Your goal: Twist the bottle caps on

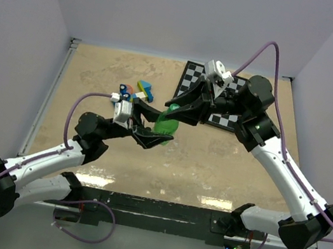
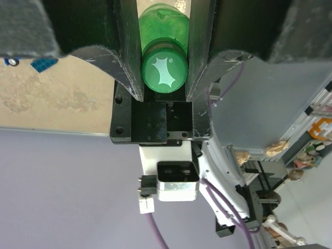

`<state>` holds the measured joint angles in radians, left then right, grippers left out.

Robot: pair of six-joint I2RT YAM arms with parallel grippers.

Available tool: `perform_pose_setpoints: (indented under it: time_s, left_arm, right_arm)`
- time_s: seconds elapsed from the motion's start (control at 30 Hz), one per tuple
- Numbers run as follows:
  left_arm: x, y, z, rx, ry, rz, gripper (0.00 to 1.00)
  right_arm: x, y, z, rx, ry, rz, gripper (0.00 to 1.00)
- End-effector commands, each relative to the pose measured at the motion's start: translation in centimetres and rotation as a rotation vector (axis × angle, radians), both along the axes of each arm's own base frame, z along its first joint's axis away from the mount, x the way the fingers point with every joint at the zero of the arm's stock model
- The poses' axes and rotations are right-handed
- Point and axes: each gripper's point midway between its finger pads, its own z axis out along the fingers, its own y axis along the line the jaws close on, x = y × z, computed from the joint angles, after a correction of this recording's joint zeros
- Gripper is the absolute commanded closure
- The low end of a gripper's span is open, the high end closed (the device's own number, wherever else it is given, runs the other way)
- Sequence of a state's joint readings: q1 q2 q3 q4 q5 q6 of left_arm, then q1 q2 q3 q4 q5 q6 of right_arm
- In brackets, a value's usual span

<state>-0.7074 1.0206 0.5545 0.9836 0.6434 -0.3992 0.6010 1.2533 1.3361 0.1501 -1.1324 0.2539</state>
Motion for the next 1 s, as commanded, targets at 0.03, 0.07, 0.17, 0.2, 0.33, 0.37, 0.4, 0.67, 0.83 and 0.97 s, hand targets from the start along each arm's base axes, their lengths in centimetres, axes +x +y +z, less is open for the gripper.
perform_pose_setpoints:
  time_s: [0.03,0.07,0.17,0.2,0.33,0.37,0.4,0.67,0.83,0.97]
  left_arm:
    - [2.2,0.8,2.7,-0.002,-0.073,0.213,1.00]
    - [2.4,0.8,2.9,0.007,-0.069,0.259,1.00]
    - [3.5,1.1,3.2,0.031,-0.076,0.416,1.00]
    - [3.9,1.2,3.3,0.037,-0.074,0.471,1.00]
    - [5.2,2.0,3.8,0.034,-0.055,0.661,1.00]
    - [5.4,2.1,4.0,0.034,-0.060,0.704,1.00]
    - [5.5,2.0,4.2,0.038,-0.071,0.739,1.00]
    - [5.7,-0.1,5.1,0.056,-0.185,0.974,1.00]
    - [5.6,-1.1,3.4,0.100,-0.212,1.030,1.00]
    - [5.7,-0.9,1.4,0.153,-0.160,1.005,1.00]
  right_arm:
    - [1.8,-0.3,1.0,0.025,0.008,-0.153,1.00]
    - [2.5,-0.2,0.8,0.019,0.025,-0.189,1.00]
    - [4.6,-0.4,0.2,-0.001,0.068,-0.320,1.00]
    - [5.3,-0.5,-0.2,-0.011,0.085,-0.366,1.00]
    - [9.1,-1.4,-2.6,-0.076,0.187,-0.642,1.00]
    - [9.7,-1.3,-3.4,-0.095,0.219,-0.689,1.00]
    - [10.1,-1.4,-3.9,-0.103,0.247,-0.744,1.00]
    - [10.4,0.7,-7.5,-0.099,0.435,-0.984,1.00]
    - [10.9,0.7,-7.9,-0.069,0.458,-1.054,1.00]
    - [9.7,1.3,-5.1,-0.018,0.421,-0.960,0.88]
